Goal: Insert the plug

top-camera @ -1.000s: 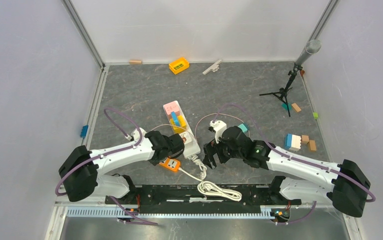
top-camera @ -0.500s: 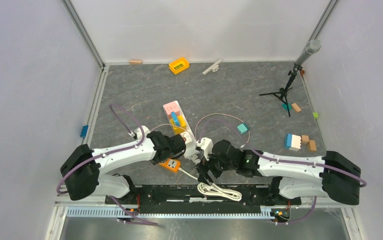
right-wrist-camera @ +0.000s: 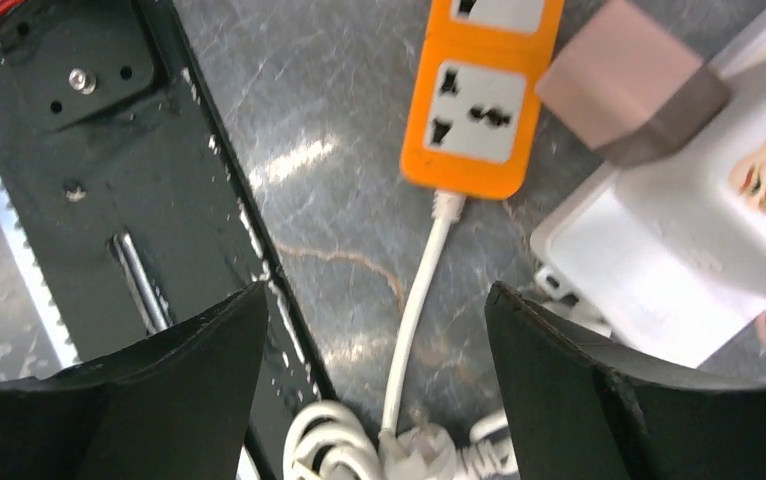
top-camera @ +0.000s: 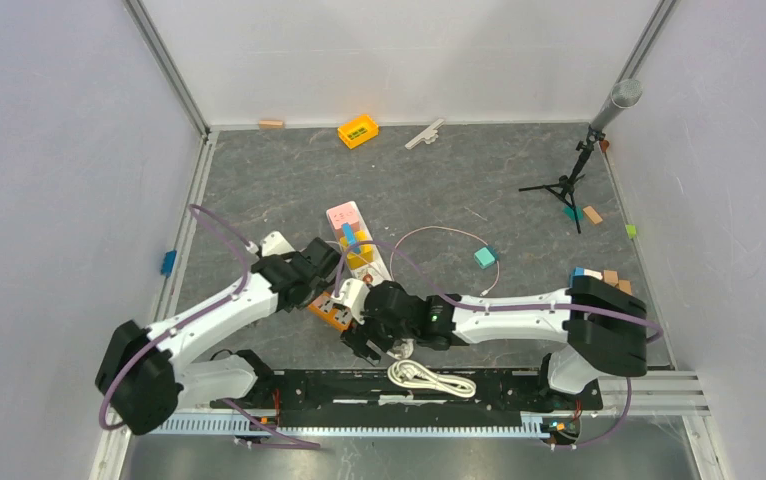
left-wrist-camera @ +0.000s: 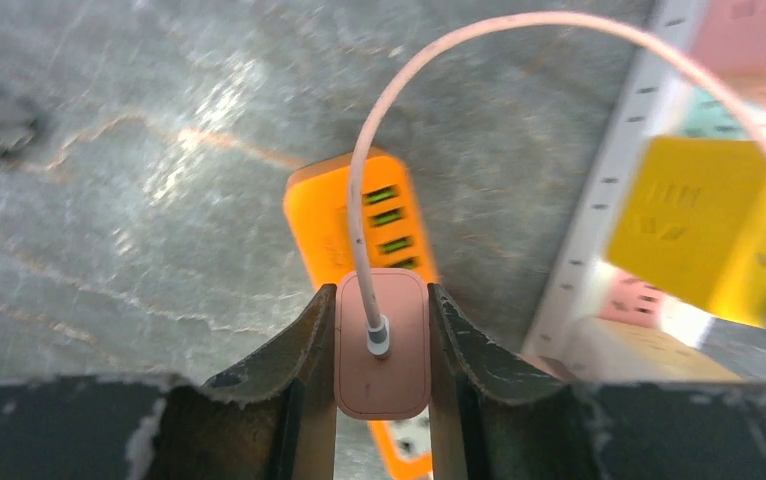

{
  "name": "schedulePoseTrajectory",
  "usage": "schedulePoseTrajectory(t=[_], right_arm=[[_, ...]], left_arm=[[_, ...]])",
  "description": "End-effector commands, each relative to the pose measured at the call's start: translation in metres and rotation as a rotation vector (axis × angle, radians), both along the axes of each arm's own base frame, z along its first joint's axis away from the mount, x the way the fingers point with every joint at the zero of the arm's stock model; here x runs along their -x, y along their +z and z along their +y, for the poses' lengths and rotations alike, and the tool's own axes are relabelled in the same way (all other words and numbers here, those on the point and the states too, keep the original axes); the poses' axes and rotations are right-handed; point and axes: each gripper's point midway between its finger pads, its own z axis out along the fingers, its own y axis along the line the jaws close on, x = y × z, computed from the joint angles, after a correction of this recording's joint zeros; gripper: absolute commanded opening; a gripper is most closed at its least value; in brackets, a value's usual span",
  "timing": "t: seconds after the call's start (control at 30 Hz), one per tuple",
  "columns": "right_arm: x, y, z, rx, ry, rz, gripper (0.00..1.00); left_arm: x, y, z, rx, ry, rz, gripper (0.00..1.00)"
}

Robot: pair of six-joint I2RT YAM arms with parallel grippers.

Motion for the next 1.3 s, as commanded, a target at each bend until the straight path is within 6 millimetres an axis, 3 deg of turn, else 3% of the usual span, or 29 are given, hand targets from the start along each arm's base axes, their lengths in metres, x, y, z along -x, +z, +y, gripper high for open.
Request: schedulePoseTrajectory(t=[0.0, 0.2, 0.4, 0.67, 0.87, 1.07, 1.17, 1.27], right_arm=[[-0.019, 0.015, 0.031, -0.029, -0.002, -0.091, 0.84], [-0.034, 0.003, 0.051, 0.019, -0.021, -0.125, 0.85], [-0.053, -0.012, 0.043, 0.071, -0.115, -0.142, 0.86], [-0.050, -0.032, 0.054, 0.108, -0.059, -0.116, 0.82], [-0.057, -0.046, 0.065, 0.136, -0.090, -0.087, 0.64], [-0.087, -0.055, 0.064, 0.089, -0.292, 0.048, 0.30], [-0.101, -0.054, 0.068, 0.045, -0.381, 0.109, 0.21], [-0.102, -0.045, 0.089, -0.015, -0.369, 0.157, 0.21]], left_arm=[[-0.041, 0.062, -0.017, 0.062, -0.191, -0.212, 0.02], [-0.034, 0.107, 0.024, -0.102, -0.205, -0.210, 0.02], [-0.020, 0.130, 0.049, -0.151, -0.191, -0.210, 0.02], [-0.014, 0.163, 0.055, -0.140, -0.246, -0.285, 0.02], [-0.014, 0.185, 0.050, -0.118, -0.301, -0.335, 0.02], [-0.014, 0.193, 0.046, -0.103, -0.323, -0.336, 0.02], [-0.015, 0.194, 0.044, -0.097, -0.328, -0.337, 0.02], [-0.014, 0.196, 0.044, -0.098, -0.334, -0.342, 0.02]])
